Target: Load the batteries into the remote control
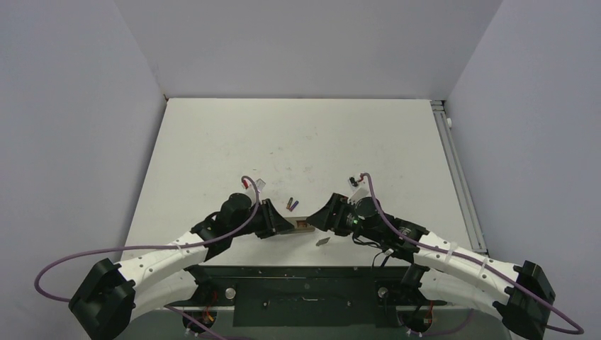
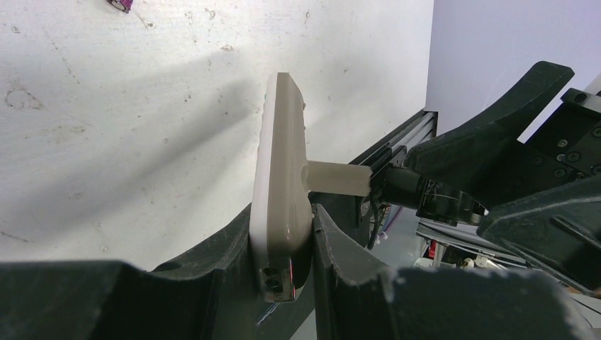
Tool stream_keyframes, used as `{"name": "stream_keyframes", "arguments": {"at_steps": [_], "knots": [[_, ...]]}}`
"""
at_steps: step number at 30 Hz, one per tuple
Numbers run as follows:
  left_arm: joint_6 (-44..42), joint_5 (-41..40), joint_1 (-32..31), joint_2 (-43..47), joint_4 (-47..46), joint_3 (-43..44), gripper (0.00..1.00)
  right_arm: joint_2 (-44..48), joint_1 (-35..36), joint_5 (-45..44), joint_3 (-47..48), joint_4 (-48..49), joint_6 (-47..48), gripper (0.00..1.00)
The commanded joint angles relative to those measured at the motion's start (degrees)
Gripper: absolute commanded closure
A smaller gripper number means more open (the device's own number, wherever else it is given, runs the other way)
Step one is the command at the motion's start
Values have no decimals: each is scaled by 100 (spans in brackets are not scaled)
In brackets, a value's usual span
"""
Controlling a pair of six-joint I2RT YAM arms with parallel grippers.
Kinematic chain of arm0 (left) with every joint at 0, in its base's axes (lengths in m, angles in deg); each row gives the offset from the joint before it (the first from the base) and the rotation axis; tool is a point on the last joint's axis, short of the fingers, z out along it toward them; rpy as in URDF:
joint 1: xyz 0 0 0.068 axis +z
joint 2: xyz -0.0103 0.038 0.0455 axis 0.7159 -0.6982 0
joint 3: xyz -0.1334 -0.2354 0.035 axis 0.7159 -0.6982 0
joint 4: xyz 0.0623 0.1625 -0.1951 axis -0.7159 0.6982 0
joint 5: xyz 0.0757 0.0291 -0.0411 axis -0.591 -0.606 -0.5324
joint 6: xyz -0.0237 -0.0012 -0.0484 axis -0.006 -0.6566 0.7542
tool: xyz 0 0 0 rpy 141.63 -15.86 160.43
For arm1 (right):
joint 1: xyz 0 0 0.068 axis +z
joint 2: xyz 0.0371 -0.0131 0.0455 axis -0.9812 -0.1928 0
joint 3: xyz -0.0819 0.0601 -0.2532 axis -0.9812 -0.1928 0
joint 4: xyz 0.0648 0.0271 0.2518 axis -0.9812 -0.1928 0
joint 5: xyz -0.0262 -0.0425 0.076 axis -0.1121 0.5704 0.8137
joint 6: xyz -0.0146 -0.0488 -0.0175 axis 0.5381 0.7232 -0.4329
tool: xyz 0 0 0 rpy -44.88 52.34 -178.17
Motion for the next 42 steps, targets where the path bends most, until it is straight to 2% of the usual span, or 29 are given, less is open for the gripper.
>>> {"name": "stream_keyframes", "arguments": {"at_steps": [1, 13, 27, 35, 42], "knots": [[-81, -38, 40, -171, -505, 313, 100, -124, -192, -5, -92, 179, 172, 42], [-336, -272, 82, -290, -241, 546, 100, -189, -583, 257, -252, 195, 288, 42], [-427, -29, 82, 79, 143, 458, 100, 18, -569, -267, 129, -1300, 878, 44], [-203, 133, 82, 352, 88, 179, 100, -74, -362, -558, 206, -1804, 1046, 44], [39, 282, 82, 402, -271, -159, 100, -419, 391, -1248, 337, -2095, 957, 44]]}}
